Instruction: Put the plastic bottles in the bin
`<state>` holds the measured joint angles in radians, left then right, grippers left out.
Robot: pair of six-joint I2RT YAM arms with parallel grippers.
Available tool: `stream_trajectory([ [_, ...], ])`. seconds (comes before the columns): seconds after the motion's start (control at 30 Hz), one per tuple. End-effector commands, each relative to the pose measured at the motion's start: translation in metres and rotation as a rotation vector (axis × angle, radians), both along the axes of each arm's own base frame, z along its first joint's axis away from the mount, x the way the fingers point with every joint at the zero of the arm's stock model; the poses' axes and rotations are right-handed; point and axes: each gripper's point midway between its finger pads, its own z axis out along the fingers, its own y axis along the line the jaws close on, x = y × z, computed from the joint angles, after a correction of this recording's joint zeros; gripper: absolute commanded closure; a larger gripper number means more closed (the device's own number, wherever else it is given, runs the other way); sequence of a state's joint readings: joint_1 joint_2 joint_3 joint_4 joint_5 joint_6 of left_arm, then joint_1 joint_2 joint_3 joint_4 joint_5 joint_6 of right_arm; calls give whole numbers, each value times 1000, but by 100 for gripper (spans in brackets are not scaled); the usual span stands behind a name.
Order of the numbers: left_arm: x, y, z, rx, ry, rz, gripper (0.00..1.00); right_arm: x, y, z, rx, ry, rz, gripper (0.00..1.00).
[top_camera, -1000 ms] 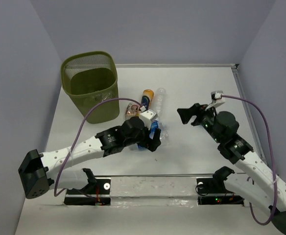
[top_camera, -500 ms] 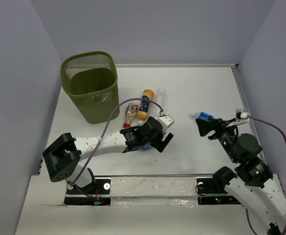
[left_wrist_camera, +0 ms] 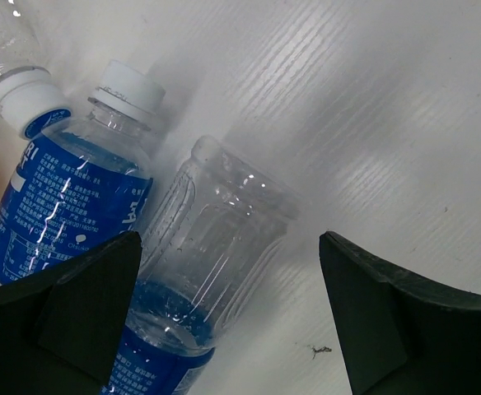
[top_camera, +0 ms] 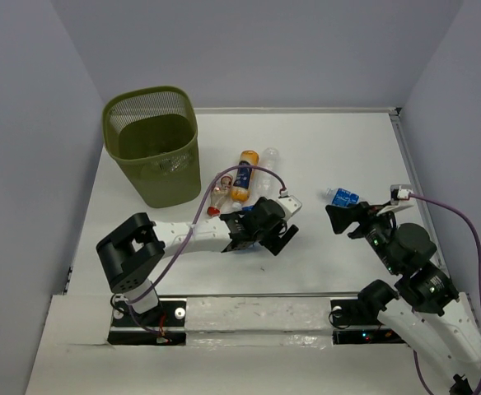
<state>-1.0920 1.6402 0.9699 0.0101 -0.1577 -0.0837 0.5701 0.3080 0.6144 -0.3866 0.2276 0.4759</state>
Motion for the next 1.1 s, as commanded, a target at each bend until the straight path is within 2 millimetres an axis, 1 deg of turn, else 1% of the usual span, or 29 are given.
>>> stream_trajectory([
  [0.0, -3, -8, 10, -39, -11, -7, 1, -2, 2, 17, 24, -25, 14, 19],
  [0.07, -8, -9, 5, -34, -1, -8, 1, -2, 3, 17, 28, -22, 22, 18],
  [0.13, -12, -9, 1, -24, 0, -9, 4, -3, 5, 19, 32, -22, 31, 17],
  [0.23, -21, -8, -15, 8, 15, -3, 7, -2, 10, 19, 25, -10, 52, 14],
  [0.27, -28, -10, -19, 13, 22, -13, 8, -2, 11, 19, 24, -8, 54, 13],
  [0.4, -37, -11, -37, 51, 41, -12, 9, -2, 12, 22, 27, -10, 60, 8],
  [0.53, -38, -8, -46, 61, 52, 0, 8, -1, 14, 25, 26, -7, 70, 4],
  [0.77, -43, -7, -52, 48, 65, -4, 9, 1, 16, 25, 22, 1, 69, 2],
  [0.8, -42, -7, -52, 46, 63, -5, 13, 1, 15, 25, 19, 2, 67, 2],
  [0.83, -42, -7, -51, 42, 59, -5, 21, 2, 15, 26, 21, 1, 66, 2],
  [0.87, -42, -8, -49, 33, 56, -2, 34, 2, 15, 27, 21, -1, 64, 2],
  [0.9, -42, -9, -47, 25, 57, -3, 38, 2, 16, 27, 21, -1, 67, 3],
  [0.93, -42, -11, -38, -2, 50, -5, 39, 2, 15, 28, 21, -4, 66, 4],
  [0.97, -41, -13, -32, -21, 45, -5, 42, 2, 15, 28, 19, -3, 65, 4],
  [1.0, -42, -15, -24, -41, 40, -4, 43, 2, 14, 29, 16, -8, 63, 5],
  [1.03, -40, -19, -7, -85, 24, -4, 43, 2, 13, 29, 14, -10, 59, 5],
  [1.07, -39, -21, 5, -114, 14, -4, 44, 2, 13, 29, 12, -11, 56, 6],
])
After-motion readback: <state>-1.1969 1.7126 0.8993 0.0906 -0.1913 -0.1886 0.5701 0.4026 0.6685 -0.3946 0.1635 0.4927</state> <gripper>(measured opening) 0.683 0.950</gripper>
